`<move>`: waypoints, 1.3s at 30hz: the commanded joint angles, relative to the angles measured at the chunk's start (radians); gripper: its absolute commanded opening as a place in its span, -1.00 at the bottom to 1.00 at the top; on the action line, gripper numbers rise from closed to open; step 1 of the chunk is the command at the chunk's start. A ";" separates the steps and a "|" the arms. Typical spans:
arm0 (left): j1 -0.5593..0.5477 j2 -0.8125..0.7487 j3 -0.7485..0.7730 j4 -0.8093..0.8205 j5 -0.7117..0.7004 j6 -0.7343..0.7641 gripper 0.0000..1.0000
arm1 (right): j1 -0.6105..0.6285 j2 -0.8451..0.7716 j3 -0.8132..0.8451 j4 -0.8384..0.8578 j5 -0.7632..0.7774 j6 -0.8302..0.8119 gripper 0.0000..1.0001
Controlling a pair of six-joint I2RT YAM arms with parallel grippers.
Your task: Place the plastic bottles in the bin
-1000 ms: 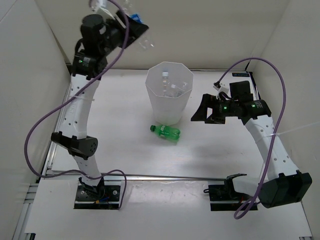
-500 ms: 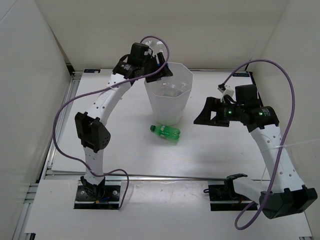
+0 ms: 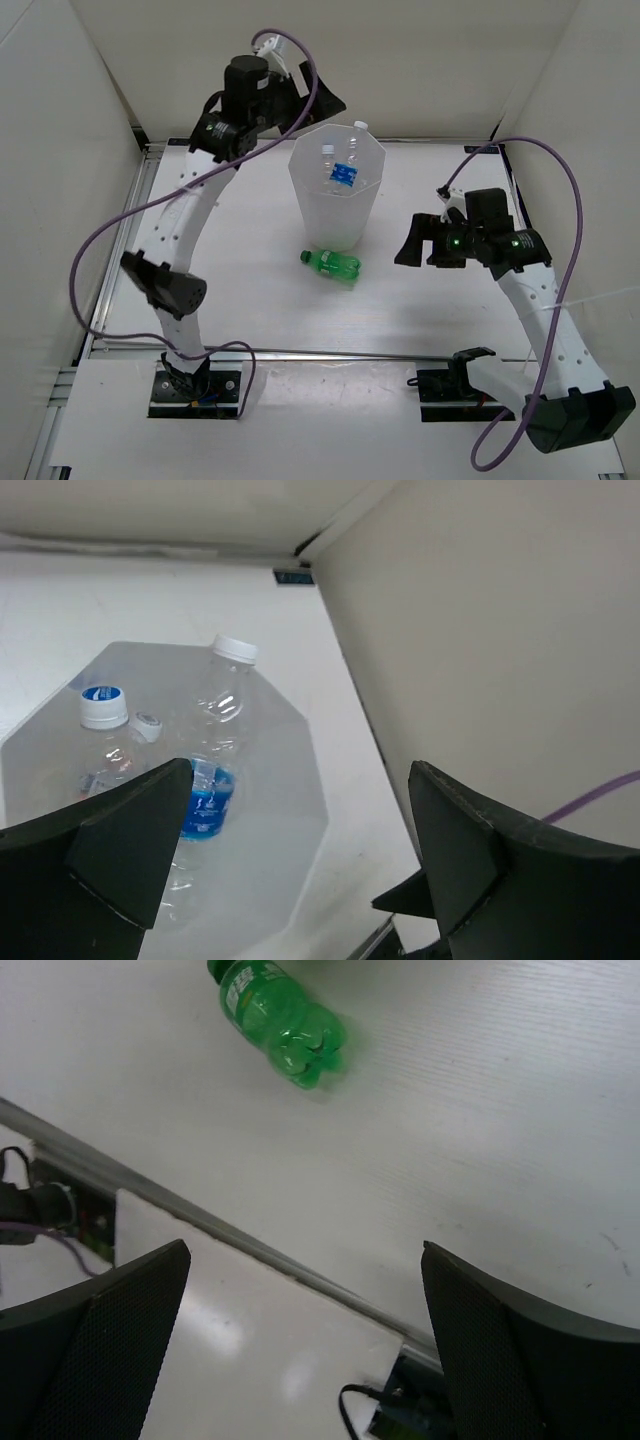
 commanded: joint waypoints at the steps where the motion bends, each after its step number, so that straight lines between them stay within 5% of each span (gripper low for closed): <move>1: -0.002 -0.233 -0.132 0.006 -0.105 -0.010 1.00 | 0.038 -0.076 -0.069 0.134 0.080 -0.095 1.00; 5: -0.002 -0.505 -0.502 0.006 -0.402 -0.031 1.00 | 0.173 -0.172 -0.204 0.288 0.137 -0.201 1.00; 7: 0.014 -0.666 -0.725 0.006 -0.453 -0.057 1.00 | 0.274 -0.153 -0.232 0.332 0.164 -0.255 1.00; 11: 0.064 -0.861 -0.938 -0.046 -0.452 -0.080 1.00 | 0.496 -0.008 -0.243 0.366 0.316 -0.335 1.00; 15: 0.064 -0.927 -0.951 -0.186 -0.485 -0.100 1.00 | 0.733 0.168 -0.243 0.464 0.543 -0.425 1.00; 23: 0.064 -0.984 -0.893 -0.375 -0.528 -0.100 1.00 | 0.821 0.514 -0.112 0.573 0.816 -0.517 1.00; 31: 0.064 -1.004 -0.862 -0.465 -0.538 -0.110 1.00 | 0.799 0.631 -0.010 0.610 0.858 -0.517 0.97; 39: 0.064 -0.995 -0.853 -0.493 -0.518 -0.100 1.00 | 0.756 0.717 0.072 0.577 0.733 -0.454 0.89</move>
